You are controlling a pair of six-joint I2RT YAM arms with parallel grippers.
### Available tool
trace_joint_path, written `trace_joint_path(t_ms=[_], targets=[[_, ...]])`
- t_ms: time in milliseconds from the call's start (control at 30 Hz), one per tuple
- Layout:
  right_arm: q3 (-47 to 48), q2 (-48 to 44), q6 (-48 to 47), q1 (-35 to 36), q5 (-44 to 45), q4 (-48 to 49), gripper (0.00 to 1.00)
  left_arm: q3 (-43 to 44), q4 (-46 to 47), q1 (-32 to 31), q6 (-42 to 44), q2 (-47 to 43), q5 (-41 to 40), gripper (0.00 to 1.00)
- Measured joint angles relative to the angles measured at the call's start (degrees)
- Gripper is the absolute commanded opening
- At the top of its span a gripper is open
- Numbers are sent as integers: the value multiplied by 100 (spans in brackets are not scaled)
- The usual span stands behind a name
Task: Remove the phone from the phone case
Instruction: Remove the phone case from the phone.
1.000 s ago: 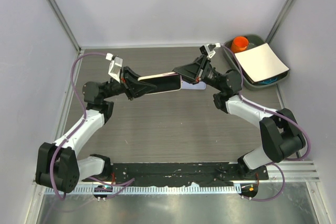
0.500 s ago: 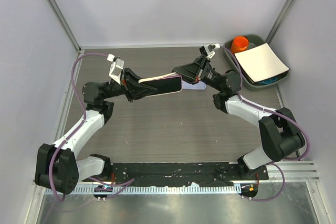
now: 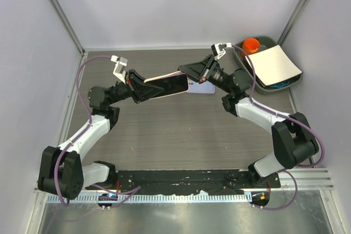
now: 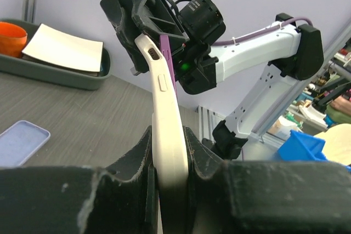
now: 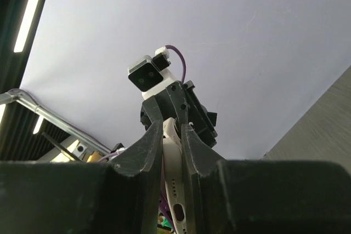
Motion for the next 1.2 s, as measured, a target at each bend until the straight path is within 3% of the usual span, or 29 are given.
trace_joint_path(t_ms=[367, 867, 1200], targets=[[146, 28, -433, 101, 184, -474, 1, -107, 20, 173, -509, 11, -133, 0], [208, 52, -686, 133, 157, -662, 2, -236, 22, 308, -426, -15, -254, 0], [238, -192, -1259, -72, -273, -1036, 38, -243, -55, 330, -236, -35, -350, 0]])
